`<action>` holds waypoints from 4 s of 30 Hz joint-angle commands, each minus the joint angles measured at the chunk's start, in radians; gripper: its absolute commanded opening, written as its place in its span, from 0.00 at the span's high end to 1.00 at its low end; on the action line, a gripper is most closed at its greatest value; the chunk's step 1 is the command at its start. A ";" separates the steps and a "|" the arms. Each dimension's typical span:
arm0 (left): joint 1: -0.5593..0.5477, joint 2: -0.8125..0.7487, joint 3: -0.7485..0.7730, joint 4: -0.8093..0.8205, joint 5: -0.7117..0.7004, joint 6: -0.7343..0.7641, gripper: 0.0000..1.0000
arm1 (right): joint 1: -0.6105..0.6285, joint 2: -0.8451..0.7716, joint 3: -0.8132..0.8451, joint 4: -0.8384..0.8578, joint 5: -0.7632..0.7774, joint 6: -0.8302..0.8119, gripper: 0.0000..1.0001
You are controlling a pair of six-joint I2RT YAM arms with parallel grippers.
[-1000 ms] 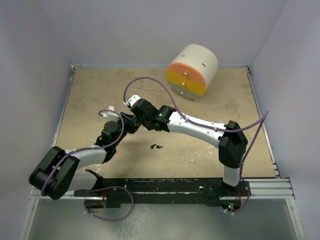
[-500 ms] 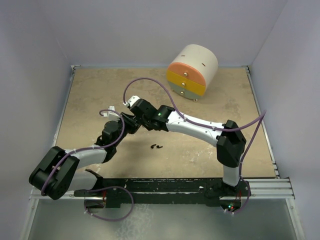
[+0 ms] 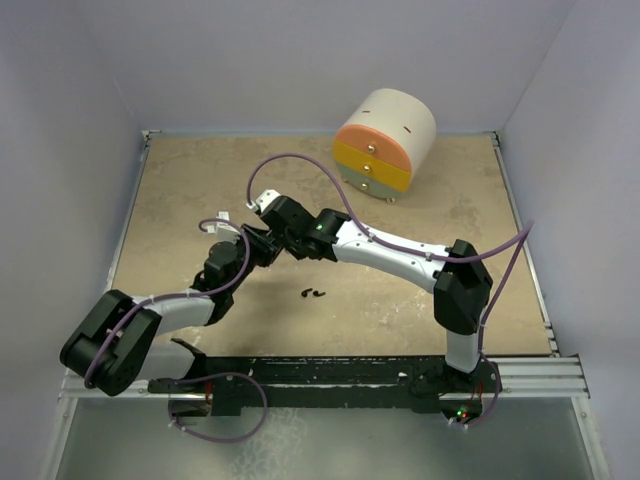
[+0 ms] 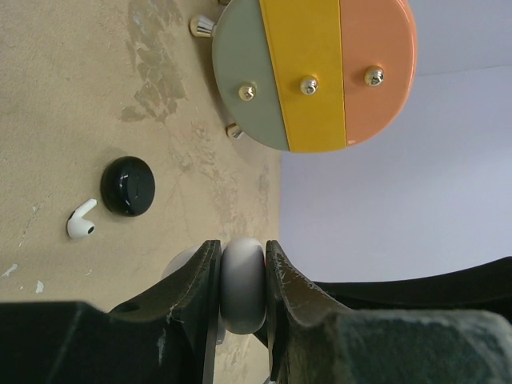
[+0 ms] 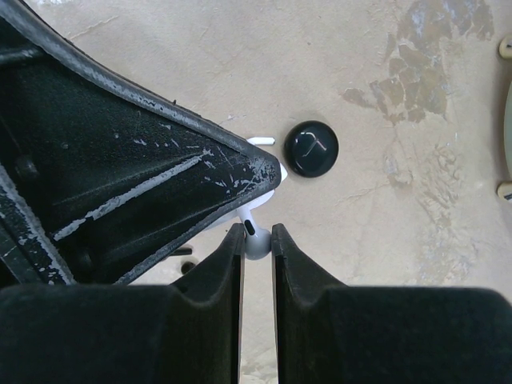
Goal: Insert the wireless bluetooth earbuds into the charging case
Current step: Place the earbud in the charging case, then pick up the earbud from the center of the board.
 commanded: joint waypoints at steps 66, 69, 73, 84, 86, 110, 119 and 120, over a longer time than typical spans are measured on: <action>-0.004 0.027 -0.041 0.263 0.004 -0.119 1.00 | -0.183 -0.097 -0.112 0.171 -0.061 0.001 0.29; 0.002 0.009 -0.053 0.262 -0.006 -0.126 1.00 | -0.192 -0.102 -0.140 0.181 -0.064 0.019 0.29; 0.032 -0.053 -0.102 0.256 -0.046 -0.156 1.00 | -0.196 -0.108 -0.234 0.247 -0.077 0.066 0.29; 0.050 -0.493 -0.282 -0.009 -0.322 -0.220 1.00 | -0.188 -0.100 -0.397 0.536 -0.147 0.217 0.44; 0.050 -0.562 -0.288 -0.078 -0.347 -0.215 1.00 | -0.181 -0.079 -0.410 0.557 -0.156 0.225 0.44; 0.052 -0.588 -0.289 -0.104 -0.353 -0.211 1.00 | -0.141 0.036 -0.471 0.741 -0.258 0.223 0.40; 0.054 -0.590 -0.289 -0.108 -0.355 -0.211 1.00 | -0.139 0.050 -0.498 0.773 -0.272 0.237 0.40; 0.054 -0.591 -0.289 -0.109 -0.355 -0.210 1.00 | -0.139 0.052 -0.499 0.776 -0.276 0.236 0.40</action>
